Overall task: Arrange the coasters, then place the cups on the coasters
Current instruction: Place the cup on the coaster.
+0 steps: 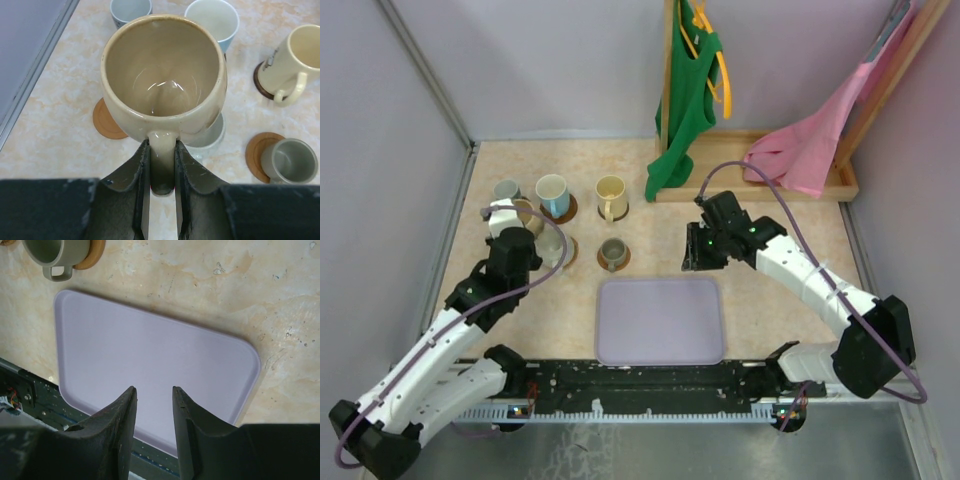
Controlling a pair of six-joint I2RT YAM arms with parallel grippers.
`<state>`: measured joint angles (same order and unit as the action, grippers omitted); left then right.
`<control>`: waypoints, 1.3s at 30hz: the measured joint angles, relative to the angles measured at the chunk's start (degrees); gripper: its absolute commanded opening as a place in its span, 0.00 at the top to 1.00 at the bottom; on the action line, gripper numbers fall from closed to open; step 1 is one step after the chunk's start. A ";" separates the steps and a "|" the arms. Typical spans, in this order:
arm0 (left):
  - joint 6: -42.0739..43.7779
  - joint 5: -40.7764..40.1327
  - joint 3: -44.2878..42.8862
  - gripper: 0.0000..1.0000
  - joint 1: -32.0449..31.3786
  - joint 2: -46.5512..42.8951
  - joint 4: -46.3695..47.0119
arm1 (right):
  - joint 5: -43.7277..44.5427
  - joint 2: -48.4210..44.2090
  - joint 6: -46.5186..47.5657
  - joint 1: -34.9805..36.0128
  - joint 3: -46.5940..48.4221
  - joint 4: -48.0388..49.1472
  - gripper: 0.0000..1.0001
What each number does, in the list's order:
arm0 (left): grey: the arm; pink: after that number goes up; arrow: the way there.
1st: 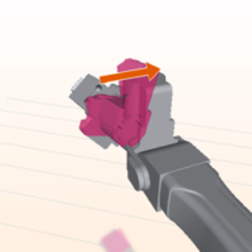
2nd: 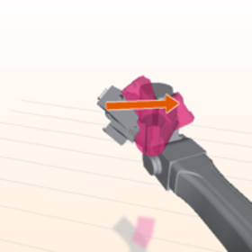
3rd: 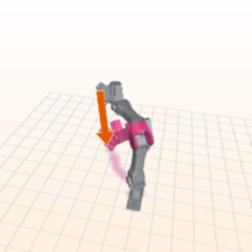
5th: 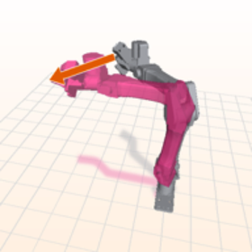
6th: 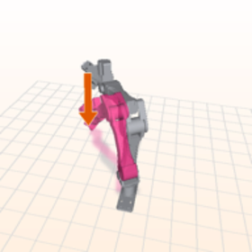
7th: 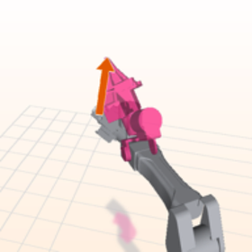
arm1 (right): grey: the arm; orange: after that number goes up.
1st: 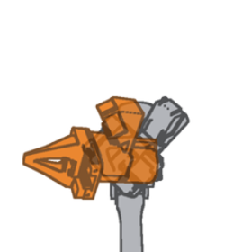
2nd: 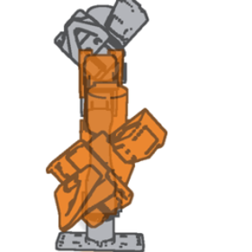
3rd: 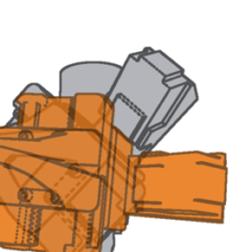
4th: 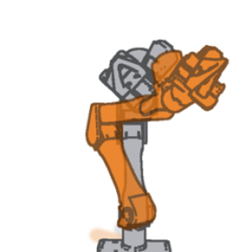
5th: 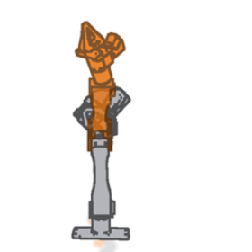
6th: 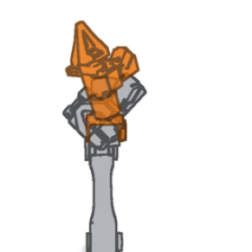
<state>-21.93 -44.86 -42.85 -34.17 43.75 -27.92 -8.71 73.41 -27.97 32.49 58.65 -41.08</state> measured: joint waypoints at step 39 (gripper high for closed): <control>10.12 18.93 11.28 1.00 27.02 2.27 11.61 | -3.48 1.27 0.81 -2.34 -0.09 4.72 0.65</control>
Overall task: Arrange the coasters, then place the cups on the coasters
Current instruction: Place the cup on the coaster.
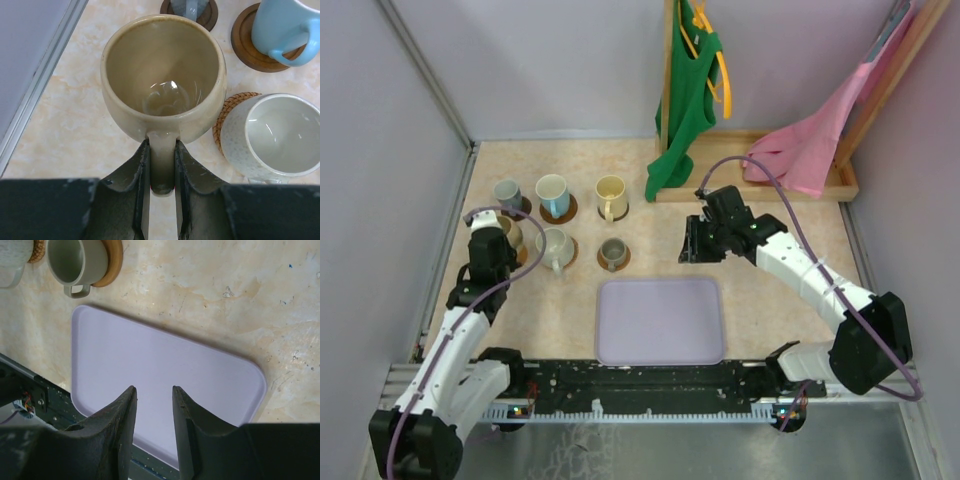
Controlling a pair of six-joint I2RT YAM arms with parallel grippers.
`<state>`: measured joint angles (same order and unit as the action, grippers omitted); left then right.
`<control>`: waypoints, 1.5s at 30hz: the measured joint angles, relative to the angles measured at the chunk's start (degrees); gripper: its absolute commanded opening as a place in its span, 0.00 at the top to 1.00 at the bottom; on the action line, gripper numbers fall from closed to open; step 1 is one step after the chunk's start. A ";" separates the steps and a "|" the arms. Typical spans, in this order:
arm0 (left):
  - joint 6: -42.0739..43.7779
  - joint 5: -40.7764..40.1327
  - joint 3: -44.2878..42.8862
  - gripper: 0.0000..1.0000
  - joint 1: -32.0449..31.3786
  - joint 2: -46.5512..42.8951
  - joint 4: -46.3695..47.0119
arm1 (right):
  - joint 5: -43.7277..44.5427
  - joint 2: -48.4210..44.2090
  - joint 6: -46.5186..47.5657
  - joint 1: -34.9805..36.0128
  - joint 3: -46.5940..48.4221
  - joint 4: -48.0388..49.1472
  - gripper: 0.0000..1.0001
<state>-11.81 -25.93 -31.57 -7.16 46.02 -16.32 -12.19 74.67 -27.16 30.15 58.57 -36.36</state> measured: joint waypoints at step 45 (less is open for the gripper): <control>7.58 9.51 5.46 1.00 7.69 5.07 9.40 | -3.56 -2.21 -1.14 -2.21 -3.10 3.78 0.65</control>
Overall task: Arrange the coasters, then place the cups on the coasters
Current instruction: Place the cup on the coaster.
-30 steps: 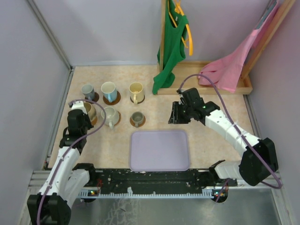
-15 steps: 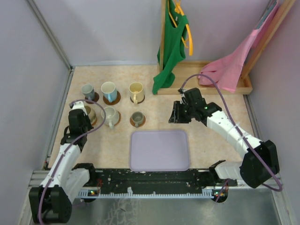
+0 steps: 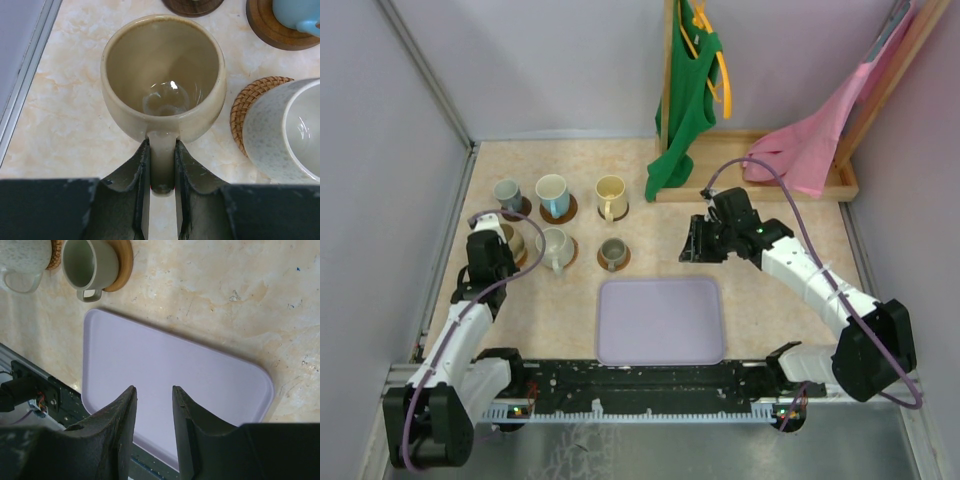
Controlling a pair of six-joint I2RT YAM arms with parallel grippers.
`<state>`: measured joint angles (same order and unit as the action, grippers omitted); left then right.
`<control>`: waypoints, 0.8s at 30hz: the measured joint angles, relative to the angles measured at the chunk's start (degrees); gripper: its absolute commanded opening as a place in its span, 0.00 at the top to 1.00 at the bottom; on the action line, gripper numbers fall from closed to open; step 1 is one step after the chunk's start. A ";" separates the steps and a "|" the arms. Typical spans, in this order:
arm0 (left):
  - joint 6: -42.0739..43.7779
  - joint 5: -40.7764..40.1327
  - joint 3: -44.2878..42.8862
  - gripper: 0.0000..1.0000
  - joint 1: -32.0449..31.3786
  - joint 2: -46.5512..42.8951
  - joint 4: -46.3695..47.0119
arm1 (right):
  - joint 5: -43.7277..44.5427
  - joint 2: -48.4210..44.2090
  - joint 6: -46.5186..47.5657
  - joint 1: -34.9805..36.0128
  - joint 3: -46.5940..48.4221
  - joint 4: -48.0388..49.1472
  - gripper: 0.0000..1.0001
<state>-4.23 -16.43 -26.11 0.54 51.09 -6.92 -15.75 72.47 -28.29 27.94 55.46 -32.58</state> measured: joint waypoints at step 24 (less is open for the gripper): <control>0.24 0.37 0.02 0.95 0.24 2.08 0.90 | -0.87 -0.15 -0.42 -0.44 -1.60 0.70 0.65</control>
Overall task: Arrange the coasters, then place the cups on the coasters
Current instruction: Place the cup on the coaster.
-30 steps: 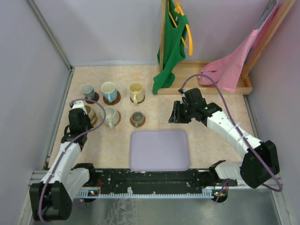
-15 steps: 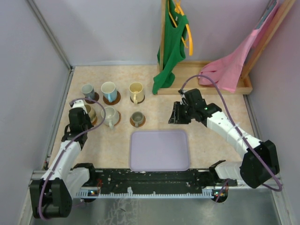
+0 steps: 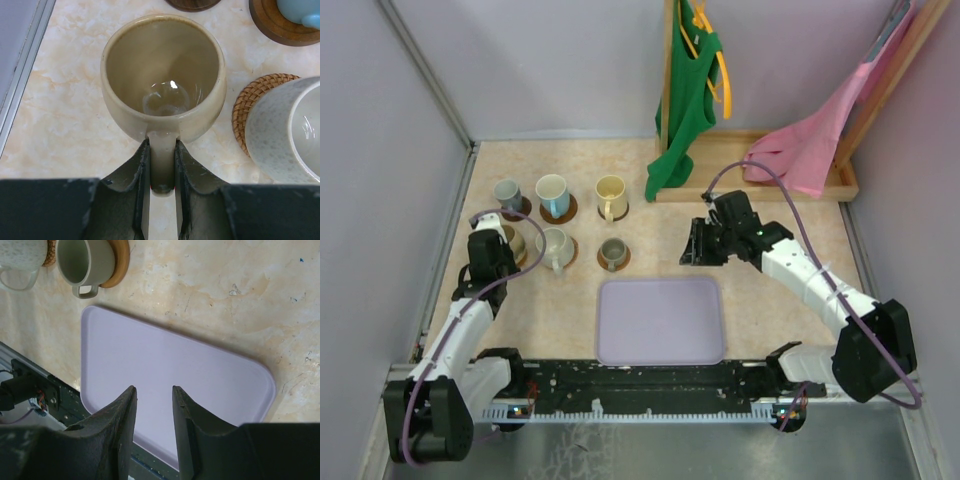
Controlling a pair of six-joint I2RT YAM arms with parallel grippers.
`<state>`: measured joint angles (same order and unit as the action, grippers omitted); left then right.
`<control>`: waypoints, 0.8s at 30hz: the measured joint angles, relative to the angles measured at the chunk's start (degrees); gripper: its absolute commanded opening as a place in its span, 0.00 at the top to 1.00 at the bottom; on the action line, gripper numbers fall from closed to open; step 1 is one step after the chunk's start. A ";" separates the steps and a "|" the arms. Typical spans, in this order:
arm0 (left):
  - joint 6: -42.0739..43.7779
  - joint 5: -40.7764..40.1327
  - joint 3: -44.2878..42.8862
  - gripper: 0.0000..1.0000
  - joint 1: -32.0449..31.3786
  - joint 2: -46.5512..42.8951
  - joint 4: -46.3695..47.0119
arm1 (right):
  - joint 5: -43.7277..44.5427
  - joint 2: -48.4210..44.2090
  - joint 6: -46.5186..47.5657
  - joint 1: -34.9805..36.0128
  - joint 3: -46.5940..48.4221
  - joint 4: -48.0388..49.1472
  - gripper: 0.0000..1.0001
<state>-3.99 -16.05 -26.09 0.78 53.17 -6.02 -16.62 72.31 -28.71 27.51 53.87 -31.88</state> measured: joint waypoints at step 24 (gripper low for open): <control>0.48 -0.48 -0.37 0.66 0.02 -2.58 -2.91 | -1.33 -1.64 -0.92 -1.18 -1.40 2.34 0.65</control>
<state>-3.51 -16.53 -26.46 0.80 50.59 -8.93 -17.96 70.67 -29.63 26.33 52.47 -29.54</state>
